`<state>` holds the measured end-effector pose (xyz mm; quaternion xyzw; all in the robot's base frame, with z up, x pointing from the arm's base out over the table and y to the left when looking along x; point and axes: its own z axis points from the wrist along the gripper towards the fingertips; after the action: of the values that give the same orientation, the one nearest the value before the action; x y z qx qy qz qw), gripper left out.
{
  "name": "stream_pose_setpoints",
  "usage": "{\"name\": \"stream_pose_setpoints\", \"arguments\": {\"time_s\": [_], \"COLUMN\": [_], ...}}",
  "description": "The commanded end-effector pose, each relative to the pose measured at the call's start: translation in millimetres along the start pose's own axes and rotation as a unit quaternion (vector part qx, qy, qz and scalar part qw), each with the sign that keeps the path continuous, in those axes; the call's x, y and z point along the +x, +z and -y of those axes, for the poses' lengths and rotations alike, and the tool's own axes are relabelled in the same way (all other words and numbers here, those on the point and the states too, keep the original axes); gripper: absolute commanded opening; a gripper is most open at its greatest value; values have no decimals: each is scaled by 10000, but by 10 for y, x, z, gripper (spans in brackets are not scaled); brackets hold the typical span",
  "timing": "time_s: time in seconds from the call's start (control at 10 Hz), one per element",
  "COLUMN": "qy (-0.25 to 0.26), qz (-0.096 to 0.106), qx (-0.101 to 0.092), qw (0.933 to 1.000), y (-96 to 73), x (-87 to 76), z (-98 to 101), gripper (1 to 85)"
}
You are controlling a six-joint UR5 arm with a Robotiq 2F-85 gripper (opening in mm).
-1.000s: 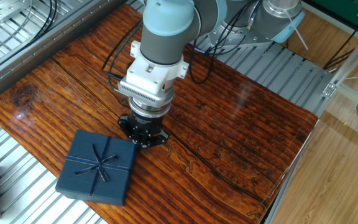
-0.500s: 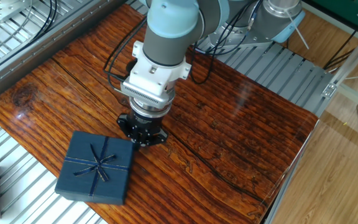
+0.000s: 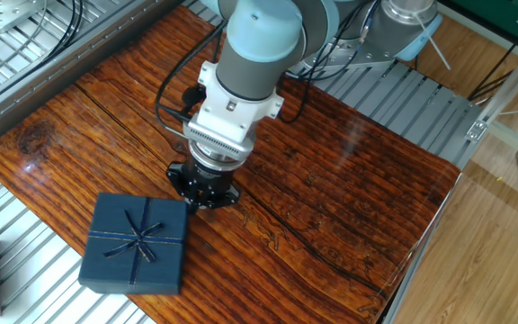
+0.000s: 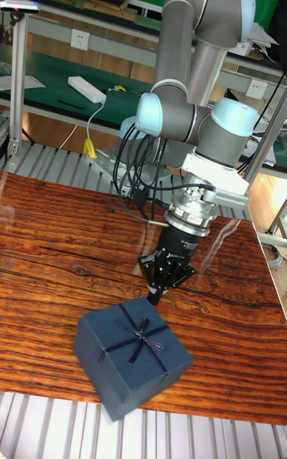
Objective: Slide the outer casing onto the gift box
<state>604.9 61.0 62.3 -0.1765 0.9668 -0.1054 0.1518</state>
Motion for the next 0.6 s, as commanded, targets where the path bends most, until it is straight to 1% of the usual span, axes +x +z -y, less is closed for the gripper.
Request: {"name": "stream_pose_setpoints", "arguments": {"time_s": [0.0,0.2,0.5], "qy": [-59,-204,-342], "qz": [-42,-23,-16], "qx": [148,414,562], "qw": [9999,9989,9978], "y": [-6,0,-3], "x": [30,36,32], "z": [58,106,161], "gripper": [10,10,10]}}
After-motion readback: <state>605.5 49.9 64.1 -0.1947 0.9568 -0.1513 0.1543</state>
